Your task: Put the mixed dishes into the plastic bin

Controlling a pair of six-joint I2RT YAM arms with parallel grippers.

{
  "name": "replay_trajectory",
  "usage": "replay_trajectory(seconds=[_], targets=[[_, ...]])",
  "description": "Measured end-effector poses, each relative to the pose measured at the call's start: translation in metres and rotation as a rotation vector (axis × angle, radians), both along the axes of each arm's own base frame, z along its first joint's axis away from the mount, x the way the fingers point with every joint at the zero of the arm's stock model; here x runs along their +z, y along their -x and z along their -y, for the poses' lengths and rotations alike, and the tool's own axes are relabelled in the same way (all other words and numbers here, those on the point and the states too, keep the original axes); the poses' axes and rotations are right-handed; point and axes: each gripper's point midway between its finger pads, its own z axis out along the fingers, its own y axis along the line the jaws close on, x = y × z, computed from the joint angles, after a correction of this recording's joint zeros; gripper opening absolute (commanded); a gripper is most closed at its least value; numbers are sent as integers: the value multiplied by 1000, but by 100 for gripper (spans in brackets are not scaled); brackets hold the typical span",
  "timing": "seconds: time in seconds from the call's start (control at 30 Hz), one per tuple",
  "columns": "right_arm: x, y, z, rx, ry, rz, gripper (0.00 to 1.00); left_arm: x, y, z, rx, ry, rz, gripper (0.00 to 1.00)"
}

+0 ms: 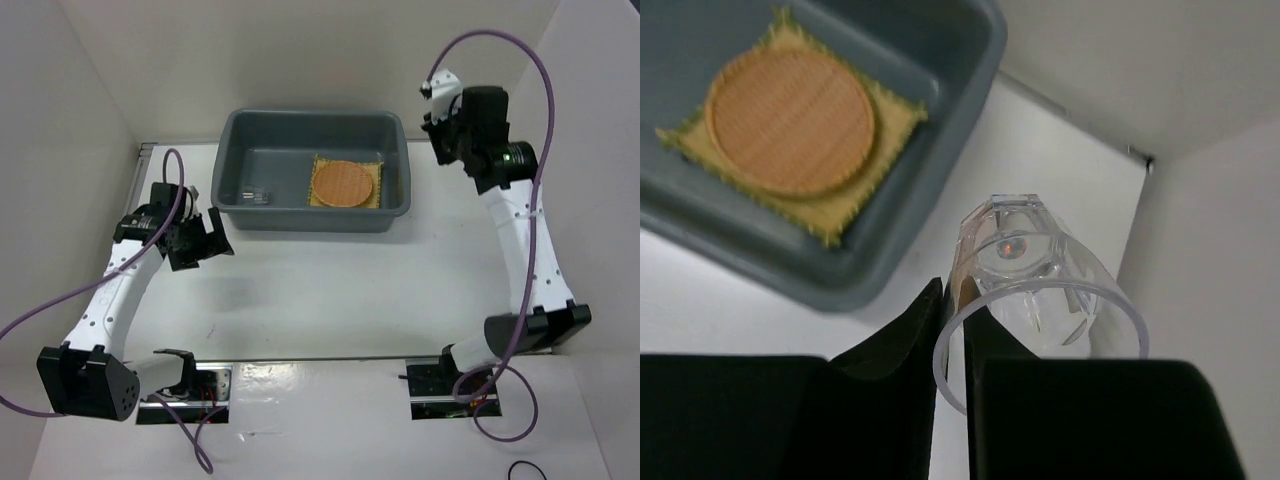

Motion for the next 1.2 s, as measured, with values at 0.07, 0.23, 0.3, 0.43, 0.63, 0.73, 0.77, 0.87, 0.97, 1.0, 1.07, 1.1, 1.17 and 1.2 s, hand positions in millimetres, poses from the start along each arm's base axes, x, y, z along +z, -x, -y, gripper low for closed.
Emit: replay_trajectory(seconds=[0.07,0.23,0.3,0.43,0.63,0.73,0.77,0.87,0.97,1.0,1.07,1.1,1.17,1.2], targets=[[24,-21,-17,44,-34,46,0,10,-6,-4,0,-26,33,99],[-24,-66,-78,177,-24,-60,0,31,-26,-14,13,-83,118,99],[-51,-77,-121,268,0,-115,0,34,-37,-16,19,-94,124,99],[-78,-116,-225,445,15,-104,0,28,-69,-16,26,-99,120,99],[-153,-131,-313,576,94,-105,0,-3,-100,-13,8,-88,53,99],[-185,-141,-341,613,136,-64,0,-16,-109,-12,-15,-94,17,99],[-198,-143,-344,619,156,-70,0,-19,-111,-12,-23,-96,9,99],[-239,-144,-353,642,204,-100,0,-21,-114,-11,-37,-100,-2,99],[-266,-146,-356,652,226,-122,0,-16,-119,-10,-39,-94,7,99],[-272,-147,-355,652,230,-130,0,-15,-119,-10,-39,-94,6,99],[-282,-151,-352,649,234,-139,2,-14,-121,-10,-38,-93,2,99],[-286,-154,-349,647,233,-142,5,-14,-122,-10,-37,-92,-2,99],[-292,-158,-342,645,229,-154,14,-14,-125,-10,-37,-92,-8,99],[-291,-163,-337,639,221,-150,17,-15,-126,-9,-37,-92,-14,99]])
